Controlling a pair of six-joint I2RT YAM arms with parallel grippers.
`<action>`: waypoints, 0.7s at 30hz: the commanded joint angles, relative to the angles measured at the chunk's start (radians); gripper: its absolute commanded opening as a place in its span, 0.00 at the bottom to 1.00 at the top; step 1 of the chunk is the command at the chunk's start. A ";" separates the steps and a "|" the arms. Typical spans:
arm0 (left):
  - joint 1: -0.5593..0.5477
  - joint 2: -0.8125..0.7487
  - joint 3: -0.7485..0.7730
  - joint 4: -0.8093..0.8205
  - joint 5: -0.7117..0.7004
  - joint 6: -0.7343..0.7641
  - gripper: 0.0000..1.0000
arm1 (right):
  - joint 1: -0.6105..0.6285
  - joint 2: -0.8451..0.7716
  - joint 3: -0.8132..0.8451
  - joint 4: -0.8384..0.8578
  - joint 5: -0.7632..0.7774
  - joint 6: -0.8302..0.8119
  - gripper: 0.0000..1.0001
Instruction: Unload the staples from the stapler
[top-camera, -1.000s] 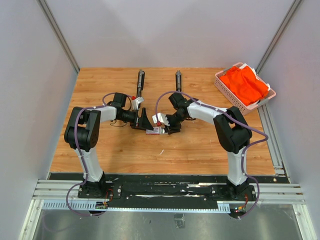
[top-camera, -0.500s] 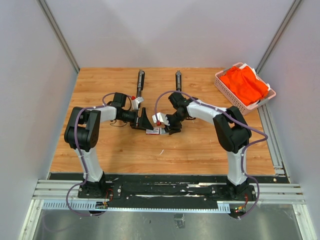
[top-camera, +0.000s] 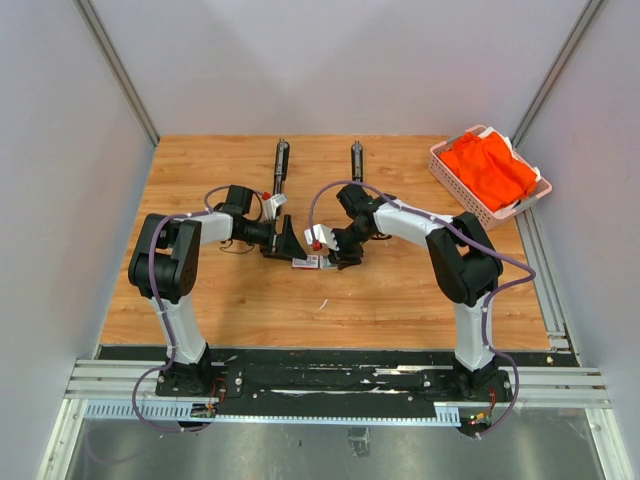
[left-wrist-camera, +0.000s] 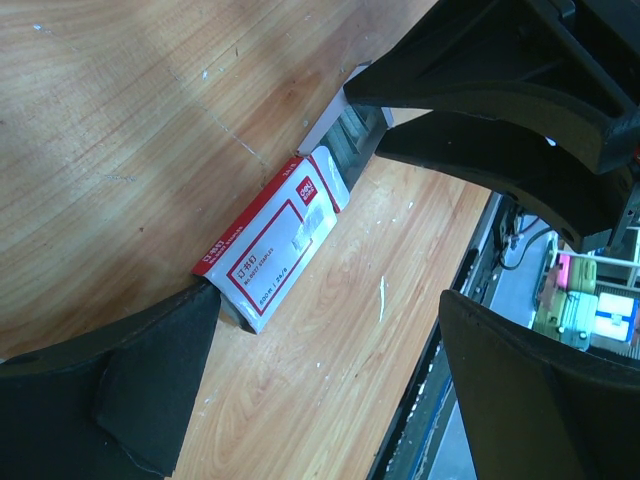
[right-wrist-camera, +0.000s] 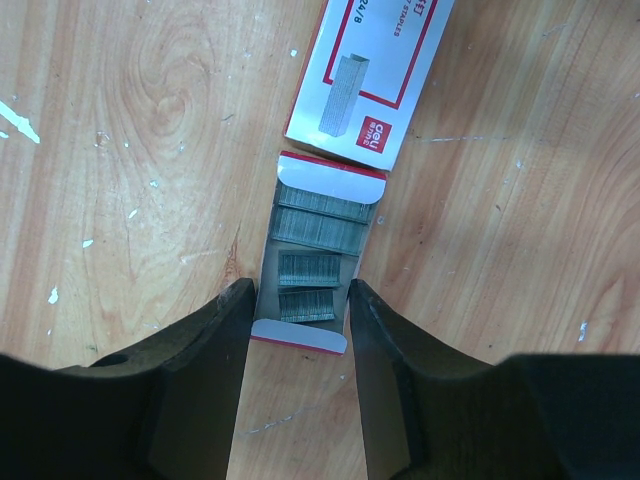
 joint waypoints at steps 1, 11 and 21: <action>0.010 0.011 -0.023 0.001 -0.068 0.012 0.98 | 0.021 0.031 -0.004 -0.017 -0.004 0.034 0.45; 0.010 0.017 -0.024 0.008 -0.063 0.007 0.98 | 0.036 0.033 -0.004 -0.012 -0.015 0.035 0.45; 0.010 0.009 -0.025 -0.001 -0.062 0.016 0.98 | 0.035 0.044 0.001 0.058 0.062 0.136 0.44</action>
